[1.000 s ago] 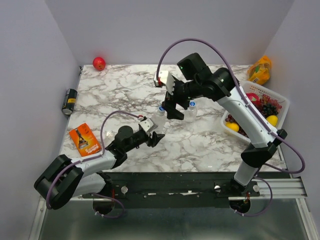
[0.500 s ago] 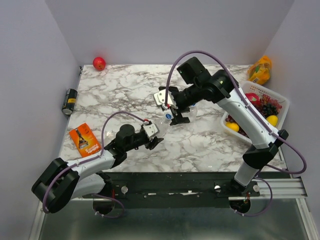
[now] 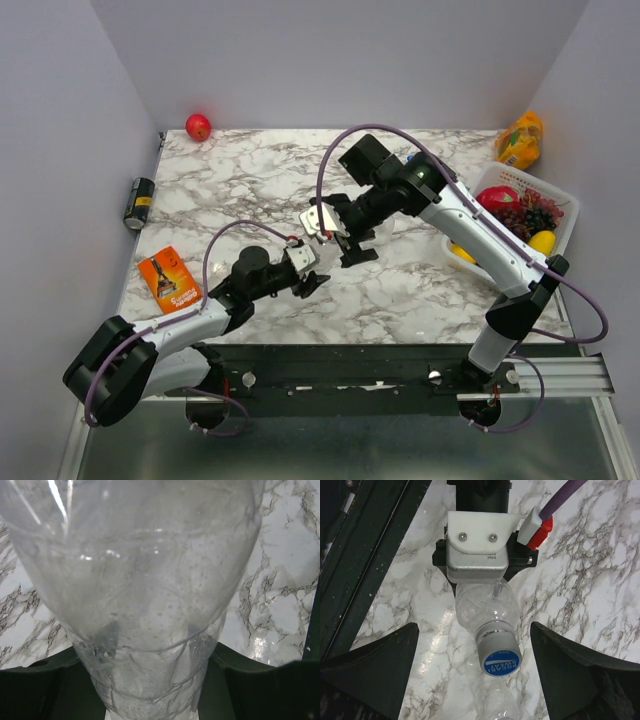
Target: Screw on the bottle caps
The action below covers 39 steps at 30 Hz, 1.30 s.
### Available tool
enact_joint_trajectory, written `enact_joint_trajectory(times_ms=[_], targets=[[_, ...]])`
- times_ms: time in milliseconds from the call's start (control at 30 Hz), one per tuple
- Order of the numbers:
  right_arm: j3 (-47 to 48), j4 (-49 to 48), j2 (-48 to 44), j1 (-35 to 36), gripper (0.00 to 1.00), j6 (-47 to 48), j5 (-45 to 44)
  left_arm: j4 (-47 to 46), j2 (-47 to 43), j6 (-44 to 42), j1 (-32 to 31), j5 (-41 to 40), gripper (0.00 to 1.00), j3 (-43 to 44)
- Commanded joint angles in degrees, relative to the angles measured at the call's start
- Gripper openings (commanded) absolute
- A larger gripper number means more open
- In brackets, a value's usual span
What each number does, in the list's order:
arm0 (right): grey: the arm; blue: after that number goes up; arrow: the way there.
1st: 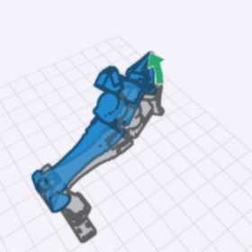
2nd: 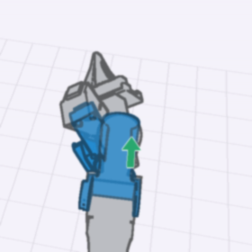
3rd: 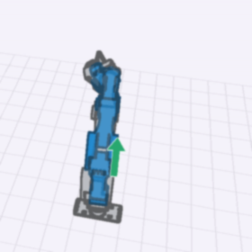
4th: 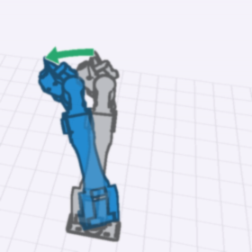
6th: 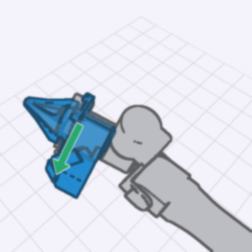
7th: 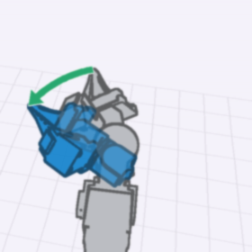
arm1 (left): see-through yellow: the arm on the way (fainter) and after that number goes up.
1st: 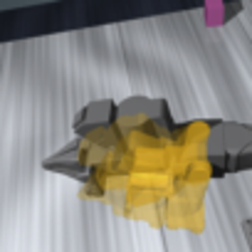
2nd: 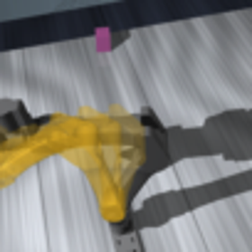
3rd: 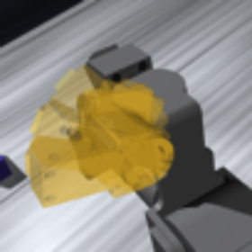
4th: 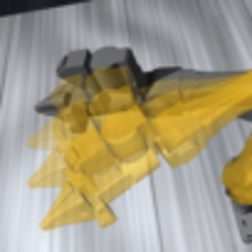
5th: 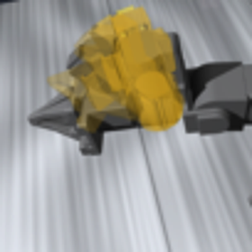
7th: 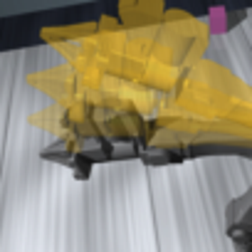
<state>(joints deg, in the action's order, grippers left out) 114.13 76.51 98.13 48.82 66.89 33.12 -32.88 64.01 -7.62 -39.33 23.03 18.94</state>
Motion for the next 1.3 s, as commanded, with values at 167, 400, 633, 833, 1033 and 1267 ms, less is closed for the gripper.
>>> enact_joint_trajectory(times_ms=[167,400,633,833,1033,1267], targets=[[-2.8,0.8,-2.1,0.6,1.0,-1.6,-4.7,-2.0,-1.5,9.8,0.5,0.7,0.0,2.7],[-5.1,-0.8,-2.2,0.6,1.0,-5.4,-9.8,-2.0,-2.6,13.5,0.8,-0.3,0.0,2.5],[-6.5,1.4,-3.7,0.5,1.0,-7.3,-14.3,-2.3,-4.0,16.4,1.3,-1.8,0.0,1.7],[-6.6,-0.2,-6.8,-0.2,0.99,-13.8,-14.9,-2.4,-4.5,14.0,1.2,-1.2,0.0,0.7],[8.3,-3.6,1.6,-2.1,0.99,-24.0,-15.6,-2.1,-4.2,11.4,1.1,0.4,0.0,0.8],[18.3,-0.1,7.9,-2.0,1.0,-21.2,-5.6,-1.2,-3.8,11.1,0.9,1.4,0.0,1.5]])
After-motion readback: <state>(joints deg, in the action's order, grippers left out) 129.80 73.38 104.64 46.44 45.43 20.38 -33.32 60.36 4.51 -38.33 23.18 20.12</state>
